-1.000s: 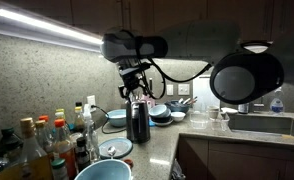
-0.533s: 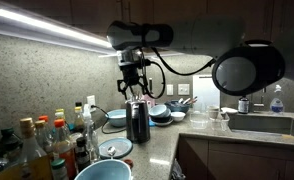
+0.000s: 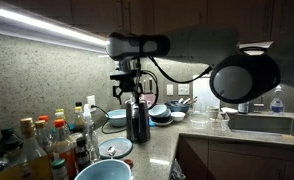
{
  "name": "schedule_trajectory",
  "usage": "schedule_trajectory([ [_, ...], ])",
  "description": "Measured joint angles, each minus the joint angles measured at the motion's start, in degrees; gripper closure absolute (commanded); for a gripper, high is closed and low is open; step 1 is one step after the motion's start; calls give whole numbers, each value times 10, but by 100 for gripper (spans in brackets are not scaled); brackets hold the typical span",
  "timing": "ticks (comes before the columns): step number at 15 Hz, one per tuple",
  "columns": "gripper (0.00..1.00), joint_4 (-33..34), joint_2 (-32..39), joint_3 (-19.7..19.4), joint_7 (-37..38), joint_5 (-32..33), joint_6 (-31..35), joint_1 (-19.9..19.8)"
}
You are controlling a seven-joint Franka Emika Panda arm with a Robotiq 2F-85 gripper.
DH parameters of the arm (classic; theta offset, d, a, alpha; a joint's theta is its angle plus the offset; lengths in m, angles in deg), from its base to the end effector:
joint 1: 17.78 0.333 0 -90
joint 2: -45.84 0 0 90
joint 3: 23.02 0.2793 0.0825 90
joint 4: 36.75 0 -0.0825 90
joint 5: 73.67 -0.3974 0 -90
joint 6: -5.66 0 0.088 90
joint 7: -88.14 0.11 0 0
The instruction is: Turn off the black electric kettle then open the lid
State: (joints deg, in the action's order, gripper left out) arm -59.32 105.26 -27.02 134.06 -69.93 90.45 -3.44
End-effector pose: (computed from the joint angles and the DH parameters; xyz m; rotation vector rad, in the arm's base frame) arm 0.7405 0.1600 0.4369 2.9196 -0.8916 0.1599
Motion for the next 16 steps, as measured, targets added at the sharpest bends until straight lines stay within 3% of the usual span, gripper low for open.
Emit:
schedule_trajectory([
  [5,0,0,35,2,25,0,63,7],
  [16,0,8,39,-26,16,25,97,9],
])
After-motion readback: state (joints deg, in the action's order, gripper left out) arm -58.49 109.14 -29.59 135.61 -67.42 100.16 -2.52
